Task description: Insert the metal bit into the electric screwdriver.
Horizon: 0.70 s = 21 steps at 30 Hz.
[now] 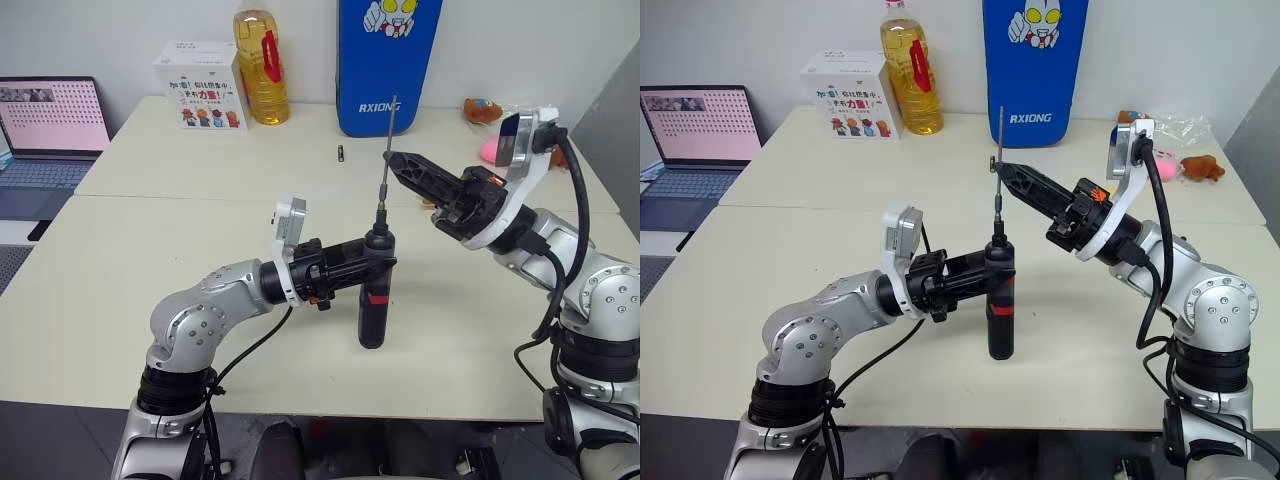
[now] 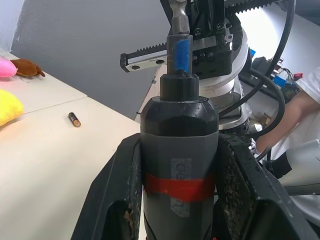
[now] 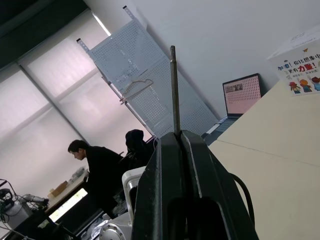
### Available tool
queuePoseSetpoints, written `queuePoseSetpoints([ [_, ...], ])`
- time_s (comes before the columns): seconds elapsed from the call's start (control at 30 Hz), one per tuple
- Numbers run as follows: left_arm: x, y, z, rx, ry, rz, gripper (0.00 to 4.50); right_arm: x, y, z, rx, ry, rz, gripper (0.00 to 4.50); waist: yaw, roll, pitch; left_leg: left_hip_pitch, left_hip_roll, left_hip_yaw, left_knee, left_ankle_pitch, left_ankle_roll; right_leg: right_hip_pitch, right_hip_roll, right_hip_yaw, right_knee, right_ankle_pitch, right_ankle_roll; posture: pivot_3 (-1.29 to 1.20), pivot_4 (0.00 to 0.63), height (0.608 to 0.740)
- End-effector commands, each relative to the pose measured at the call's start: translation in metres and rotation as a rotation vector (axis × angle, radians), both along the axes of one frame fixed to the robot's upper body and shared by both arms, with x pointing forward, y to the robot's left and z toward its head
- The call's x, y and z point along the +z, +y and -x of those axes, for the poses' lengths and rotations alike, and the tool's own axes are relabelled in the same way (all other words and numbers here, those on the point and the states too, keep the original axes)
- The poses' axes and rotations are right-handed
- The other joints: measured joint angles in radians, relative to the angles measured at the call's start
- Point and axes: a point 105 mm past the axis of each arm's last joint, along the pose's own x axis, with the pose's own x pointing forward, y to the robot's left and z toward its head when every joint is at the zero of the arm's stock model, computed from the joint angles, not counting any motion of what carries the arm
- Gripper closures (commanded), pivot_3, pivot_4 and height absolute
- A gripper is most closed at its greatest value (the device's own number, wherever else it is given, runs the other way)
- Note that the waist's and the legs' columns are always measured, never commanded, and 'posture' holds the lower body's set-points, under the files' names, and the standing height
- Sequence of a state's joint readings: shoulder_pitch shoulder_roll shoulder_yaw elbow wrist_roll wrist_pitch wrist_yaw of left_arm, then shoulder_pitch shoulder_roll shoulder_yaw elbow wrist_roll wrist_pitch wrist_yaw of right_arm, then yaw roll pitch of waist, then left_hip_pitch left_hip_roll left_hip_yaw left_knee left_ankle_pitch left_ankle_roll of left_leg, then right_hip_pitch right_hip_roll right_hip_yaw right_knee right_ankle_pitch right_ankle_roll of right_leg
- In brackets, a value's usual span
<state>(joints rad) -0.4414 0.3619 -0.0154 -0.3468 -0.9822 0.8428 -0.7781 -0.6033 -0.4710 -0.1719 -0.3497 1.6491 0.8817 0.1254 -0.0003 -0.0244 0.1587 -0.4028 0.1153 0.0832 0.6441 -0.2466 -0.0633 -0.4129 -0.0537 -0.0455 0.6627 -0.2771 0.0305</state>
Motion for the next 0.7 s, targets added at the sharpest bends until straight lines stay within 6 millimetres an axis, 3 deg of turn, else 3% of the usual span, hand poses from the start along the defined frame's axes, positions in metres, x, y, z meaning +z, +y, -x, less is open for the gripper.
queuePoseSetpoints([
  [0.03, 0.0140, -0.0020, 0.0090, -0.039, -0.059, 0.033, 2.83, 0.0047, 0.0005, 0.0095, 0.027, -0.051, 0.030, 4.47, 0.000, 0.000, 0.000, 0.000, 0.000, 0.000, 0.000, 0.000, 0.000, 0.000, 0.000, 0.000, 0.000, 0.000, 0.000, 0.00, 0.150, 0.740],
  [0.7, 0.0133, -0.0031, 0.0103, -0.044, -0.060, 0.017, 2.83, -0.0027, 0.0019, 0.0178, 0.075, -0.083, 0.119, 4.47, 0.001, 0.000, 0.000, 0.000, 0.000, 0.000, 0.000, 0.000, 0.000, 0.000, 0.000, 0.000, 0.000, 0.000, 0.000, 0.00, 0.150, 0.740],
])
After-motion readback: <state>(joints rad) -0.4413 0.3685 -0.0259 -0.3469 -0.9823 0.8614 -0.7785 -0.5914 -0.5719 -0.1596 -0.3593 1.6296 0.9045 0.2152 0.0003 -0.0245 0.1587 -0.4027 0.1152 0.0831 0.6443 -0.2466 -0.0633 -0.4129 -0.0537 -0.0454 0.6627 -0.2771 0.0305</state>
